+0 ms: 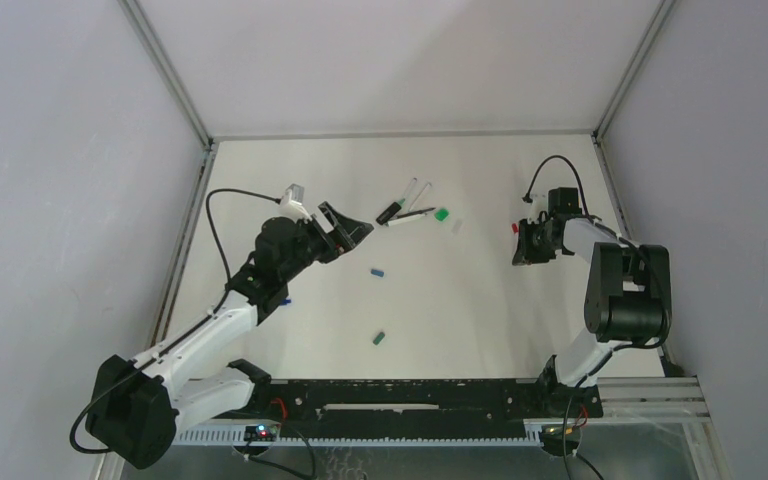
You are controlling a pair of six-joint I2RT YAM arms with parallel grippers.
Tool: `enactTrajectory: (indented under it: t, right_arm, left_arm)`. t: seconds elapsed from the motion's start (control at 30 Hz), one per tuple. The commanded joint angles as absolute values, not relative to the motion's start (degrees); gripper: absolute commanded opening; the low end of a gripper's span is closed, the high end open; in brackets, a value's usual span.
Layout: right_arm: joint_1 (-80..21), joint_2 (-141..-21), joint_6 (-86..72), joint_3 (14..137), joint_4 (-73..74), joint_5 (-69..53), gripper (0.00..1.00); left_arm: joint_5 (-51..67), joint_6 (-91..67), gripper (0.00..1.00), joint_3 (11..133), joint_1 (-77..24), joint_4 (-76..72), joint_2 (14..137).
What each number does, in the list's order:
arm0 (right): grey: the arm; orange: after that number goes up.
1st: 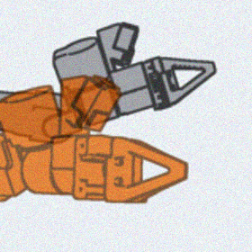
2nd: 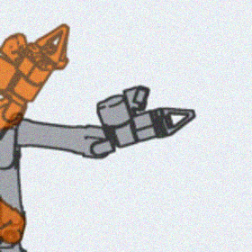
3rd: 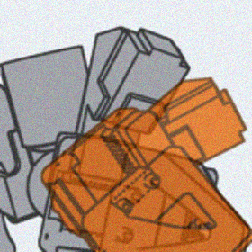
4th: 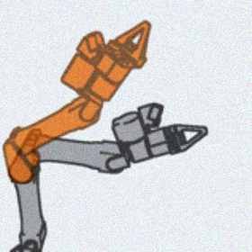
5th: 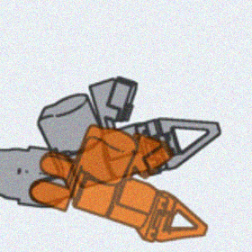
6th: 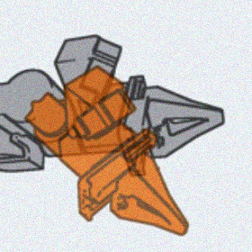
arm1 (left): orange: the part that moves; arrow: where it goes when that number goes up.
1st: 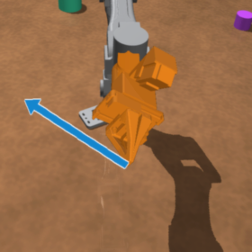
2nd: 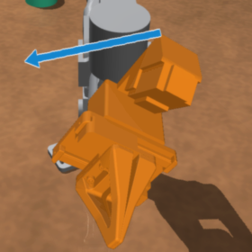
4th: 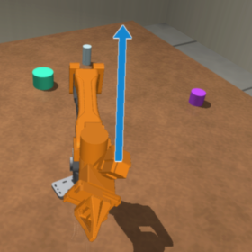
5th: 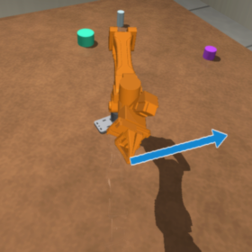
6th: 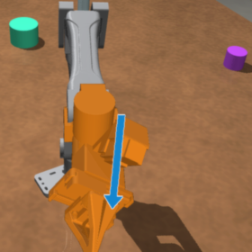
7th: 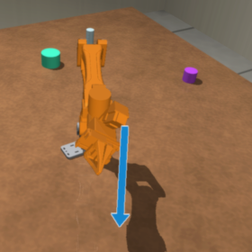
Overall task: Insert the pens into the pen caps
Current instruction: Place the pen at the center of the board.
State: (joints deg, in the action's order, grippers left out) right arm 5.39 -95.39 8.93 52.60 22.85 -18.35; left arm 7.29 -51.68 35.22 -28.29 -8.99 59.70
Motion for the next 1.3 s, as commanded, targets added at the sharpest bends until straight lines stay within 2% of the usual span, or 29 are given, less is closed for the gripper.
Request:
enactTrajectory:
  t: [0.0, 0.53, 0.93, 1.27]
  right_arm:
    - [5.9, -96.4, 10.0, 53.5, 23.3, -17.9, 0.27]
    - [8.0, -94.0, 10.8, 54.0, 25.0, -20.7, 0.3]
    - [9.7, -85.2, 14.5, 54.0, 27.8, -25.7, 0.32]
    - [11.1, -76.0, 25.2, 57.9, 38.6, -39.1, 0.35]
  left_arm:
    - [8.3, -52.3, 0.91, 34.1, -27.8, -8.5, 59.5]
    - [8.4, -52.1, 0.92, 34.1, -27.8, -7.5, 58.6]
    - [8.2, -51.8, 0.92, 33.7, -27.8, -6.6, 57.5]
    - [9.0, -46.8, 0.91, 35.5, -27.8, -2.5, 56.7]
